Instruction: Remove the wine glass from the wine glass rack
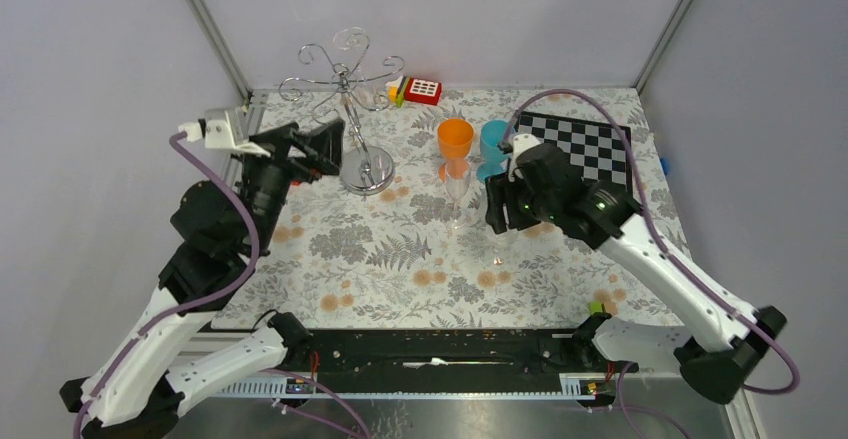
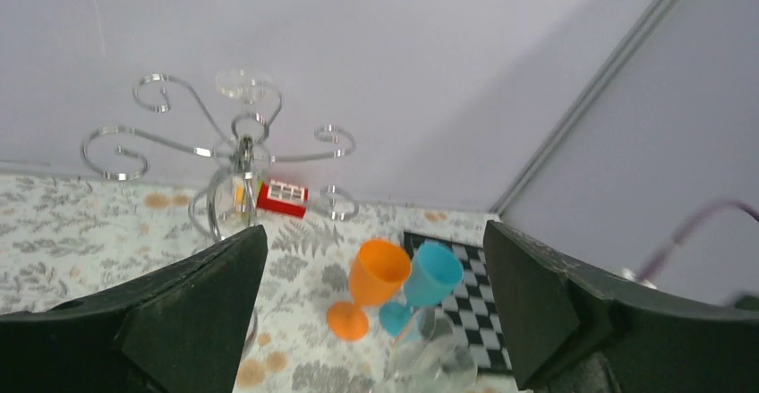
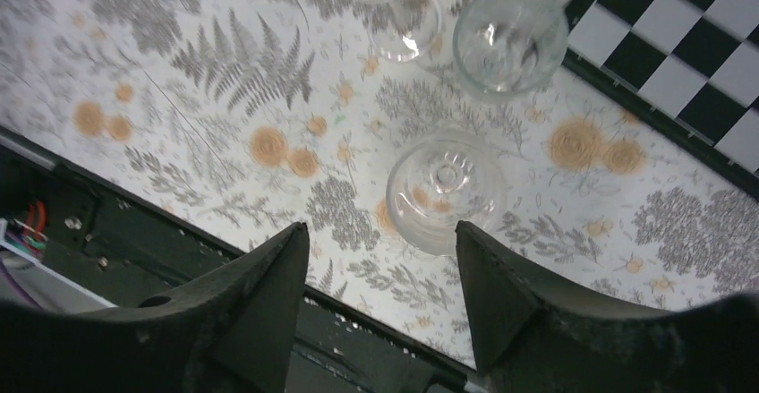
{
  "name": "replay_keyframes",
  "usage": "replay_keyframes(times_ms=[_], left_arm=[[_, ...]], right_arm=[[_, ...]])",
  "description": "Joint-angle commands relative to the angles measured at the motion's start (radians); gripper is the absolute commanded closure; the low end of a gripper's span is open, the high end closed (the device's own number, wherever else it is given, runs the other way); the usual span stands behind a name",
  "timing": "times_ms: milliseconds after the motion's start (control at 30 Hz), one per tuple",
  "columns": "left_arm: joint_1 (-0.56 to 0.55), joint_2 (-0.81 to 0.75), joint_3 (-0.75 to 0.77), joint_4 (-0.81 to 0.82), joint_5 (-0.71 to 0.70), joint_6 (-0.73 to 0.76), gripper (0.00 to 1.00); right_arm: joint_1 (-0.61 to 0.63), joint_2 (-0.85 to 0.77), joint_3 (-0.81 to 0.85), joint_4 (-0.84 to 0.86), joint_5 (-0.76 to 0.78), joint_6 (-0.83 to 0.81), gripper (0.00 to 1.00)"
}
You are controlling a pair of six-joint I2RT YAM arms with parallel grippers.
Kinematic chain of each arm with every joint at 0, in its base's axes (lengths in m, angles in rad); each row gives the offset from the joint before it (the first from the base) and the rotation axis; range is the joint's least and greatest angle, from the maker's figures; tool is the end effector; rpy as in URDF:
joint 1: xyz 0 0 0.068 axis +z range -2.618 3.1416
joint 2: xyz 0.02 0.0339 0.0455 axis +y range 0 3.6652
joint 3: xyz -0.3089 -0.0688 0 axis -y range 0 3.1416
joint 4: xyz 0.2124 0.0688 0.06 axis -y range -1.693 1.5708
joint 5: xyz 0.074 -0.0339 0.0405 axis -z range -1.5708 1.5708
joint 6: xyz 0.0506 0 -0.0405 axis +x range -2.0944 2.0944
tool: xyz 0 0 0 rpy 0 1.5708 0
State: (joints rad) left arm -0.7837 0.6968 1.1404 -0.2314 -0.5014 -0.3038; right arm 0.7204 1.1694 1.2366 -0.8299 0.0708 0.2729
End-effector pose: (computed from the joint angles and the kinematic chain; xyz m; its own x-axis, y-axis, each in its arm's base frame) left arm 0.0631 -0.0286 0.4820 0.0567 -0.4269 -0.9025 0.3177 0.8647 -0.3890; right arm 0.1506 0.1274 0.3860 -0.6670 -0.2278 -0.7094 -0.4567 0.8772 0.1478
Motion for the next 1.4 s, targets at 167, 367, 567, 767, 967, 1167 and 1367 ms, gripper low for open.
replay_keyframes(times_ms=[167,367,567,767,967,1167,1367], left_arm=[[0.382,0.246,0.263,0.044,0.364,-0.205,0.02],[0.639,0.445,0.382,0.027,0.692,-0.38,0.25],[0.811,0.607,0.344,0.265,0.94,-0.664,0.39],[0.82,0.751,0.382,0.37,0.943,-0.79,0.38],[0.812,0.827,0.417,0.368,0.867,-0.851,0.4],[0.766,0.857,0.456,0.321,0.783,-0.854,0.45],[0.721,0.882,0.492,0.215,0.625,-0.821,0.49]], right_arm=[[0.006,-0.267,-0.065,0.203,0.085,0.083,0.27],[0.006,-0.37,-0.103,0.256,0.104,0.129,0.29],[0.006,-0.416,-0.137,0.271,0.127,0.144,0.3],[0.007,-0.415,-0.166,0.27,0.105,0.185,0.31],[0.006,-0.412,-0.207,0.269,0.087,0.223,0.33],[0.006,-0.419,-0.239,0.267,0.056,0.28,0.34],[0.006,-0.445,-0.286,0.265,0.039,0.33,0.35]])
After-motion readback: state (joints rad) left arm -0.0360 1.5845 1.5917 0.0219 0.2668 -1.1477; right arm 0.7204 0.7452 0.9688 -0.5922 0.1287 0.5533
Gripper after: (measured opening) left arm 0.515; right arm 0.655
